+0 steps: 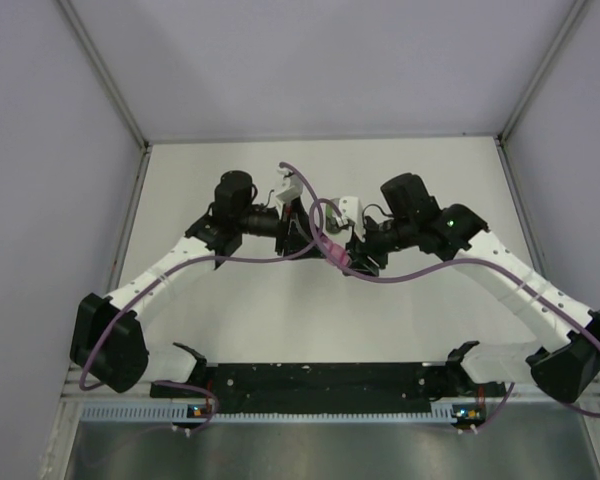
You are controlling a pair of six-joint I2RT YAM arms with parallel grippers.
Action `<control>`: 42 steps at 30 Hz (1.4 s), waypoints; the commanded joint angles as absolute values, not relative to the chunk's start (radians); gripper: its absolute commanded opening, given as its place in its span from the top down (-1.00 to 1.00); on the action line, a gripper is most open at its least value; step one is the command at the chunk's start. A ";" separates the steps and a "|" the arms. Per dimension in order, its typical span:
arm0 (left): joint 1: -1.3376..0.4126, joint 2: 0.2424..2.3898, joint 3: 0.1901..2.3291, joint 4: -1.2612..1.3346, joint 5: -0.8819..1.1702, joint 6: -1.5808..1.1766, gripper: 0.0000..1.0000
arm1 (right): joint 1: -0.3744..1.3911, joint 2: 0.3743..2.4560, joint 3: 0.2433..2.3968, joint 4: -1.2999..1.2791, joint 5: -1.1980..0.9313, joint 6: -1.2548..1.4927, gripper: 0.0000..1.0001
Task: Sort the pills into containers
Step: Open the pill container at the center of the board.
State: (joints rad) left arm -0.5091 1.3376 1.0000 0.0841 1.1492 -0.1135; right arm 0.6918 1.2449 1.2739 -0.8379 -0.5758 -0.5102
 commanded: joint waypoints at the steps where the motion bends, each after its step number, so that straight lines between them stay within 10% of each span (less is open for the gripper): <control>1: -0.511 1.305 0.988 0.158 1.177 -0.115 0.31 | 0.704 1.258 1.256 -0.810 -0.629 -0.495 0.68; 11: -0.514 1.290 0.960 0.161 1.184 -0.069 1.00 | 0.704 1.279 1.259 -0.808 -0.630 -0.476 0.72; 36: -0.549 1.270 0.974 -0.150 1.048 0.345 1.00 | 0.695 1.285 1.273 -0.808 -0.595 -0.443 0.82; 42: -0.549 1.272 0.974 -0.120 1.034 0.310 0.31 | 0.695 1.279 1.273 -0.807 -0.594 -0.448 0.94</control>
State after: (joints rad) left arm -0.5404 1.2892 0.9615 -0.1776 1.0531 0.2878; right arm 0.6937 1.2980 1.2564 -0.8303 -0.5808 -0.4774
